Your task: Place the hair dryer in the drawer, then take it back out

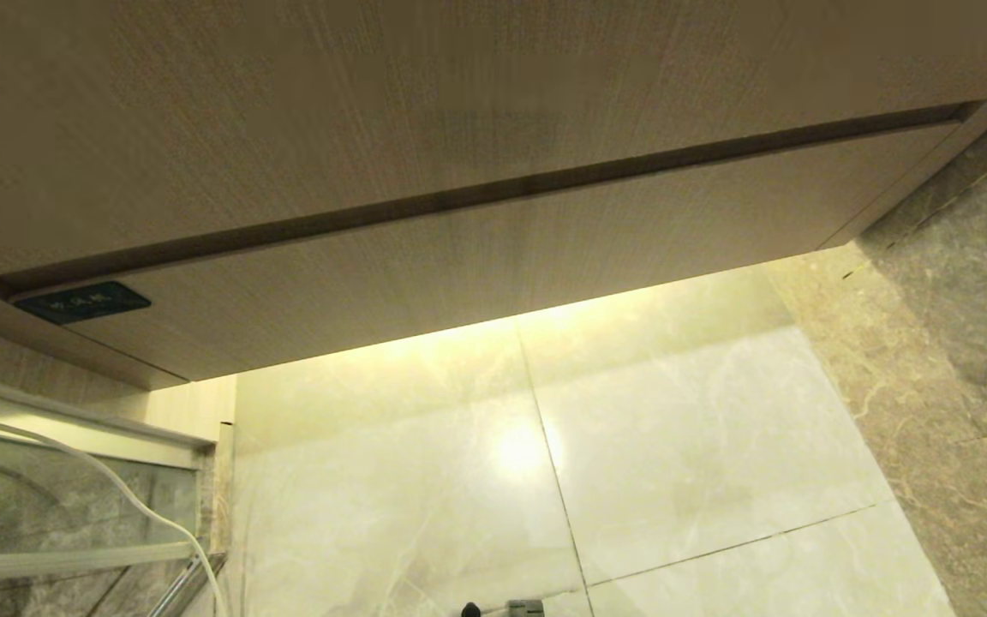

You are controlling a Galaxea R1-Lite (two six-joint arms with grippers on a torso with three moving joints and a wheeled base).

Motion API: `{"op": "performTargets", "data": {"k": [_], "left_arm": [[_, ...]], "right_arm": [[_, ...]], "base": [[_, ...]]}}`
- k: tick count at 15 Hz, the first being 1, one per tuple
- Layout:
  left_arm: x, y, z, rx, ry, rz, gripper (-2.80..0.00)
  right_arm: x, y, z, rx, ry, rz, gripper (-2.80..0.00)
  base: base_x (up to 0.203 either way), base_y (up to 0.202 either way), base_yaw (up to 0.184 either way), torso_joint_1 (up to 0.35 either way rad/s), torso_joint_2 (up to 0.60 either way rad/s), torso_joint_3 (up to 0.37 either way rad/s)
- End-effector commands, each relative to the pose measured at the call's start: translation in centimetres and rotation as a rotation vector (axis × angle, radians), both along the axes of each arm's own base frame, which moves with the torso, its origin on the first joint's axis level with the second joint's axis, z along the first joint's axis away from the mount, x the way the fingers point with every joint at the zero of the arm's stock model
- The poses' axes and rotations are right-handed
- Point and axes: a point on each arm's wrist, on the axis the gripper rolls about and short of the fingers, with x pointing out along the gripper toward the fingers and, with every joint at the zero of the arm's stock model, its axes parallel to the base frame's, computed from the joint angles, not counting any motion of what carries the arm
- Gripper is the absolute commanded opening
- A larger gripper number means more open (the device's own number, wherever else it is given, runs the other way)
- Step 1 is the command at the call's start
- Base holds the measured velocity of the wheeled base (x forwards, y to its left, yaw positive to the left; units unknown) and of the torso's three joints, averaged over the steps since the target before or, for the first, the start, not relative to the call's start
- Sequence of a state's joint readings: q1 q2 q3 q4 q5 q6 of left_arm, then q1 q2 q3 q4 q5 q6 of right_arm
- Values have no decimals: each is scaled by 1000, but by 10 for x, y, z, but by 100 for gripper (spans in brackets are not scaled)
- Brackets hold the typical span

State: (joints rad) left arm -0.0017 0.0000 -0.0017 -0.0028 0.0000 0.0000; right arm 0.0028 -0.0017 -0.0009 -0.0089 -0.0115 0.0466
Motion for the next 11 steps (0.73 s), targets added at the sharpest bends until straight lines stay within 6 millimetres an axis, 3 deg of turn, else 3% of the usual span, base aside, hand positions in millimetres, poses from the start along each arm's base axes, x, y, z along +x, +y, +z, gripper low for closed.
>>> {"op": "performTargets", "data": {"k": [1,11], "left_arm": [[0,0,0,0,1,0,-280],[0,0,0,0,3,0,-280]], "right_arm": [[0,0,0,1,1,1,-280],[0,0,0,1,-1,0,-280]], "base": [[0,0,0,0,0,0],[0,0,0,0,0,0]]}}
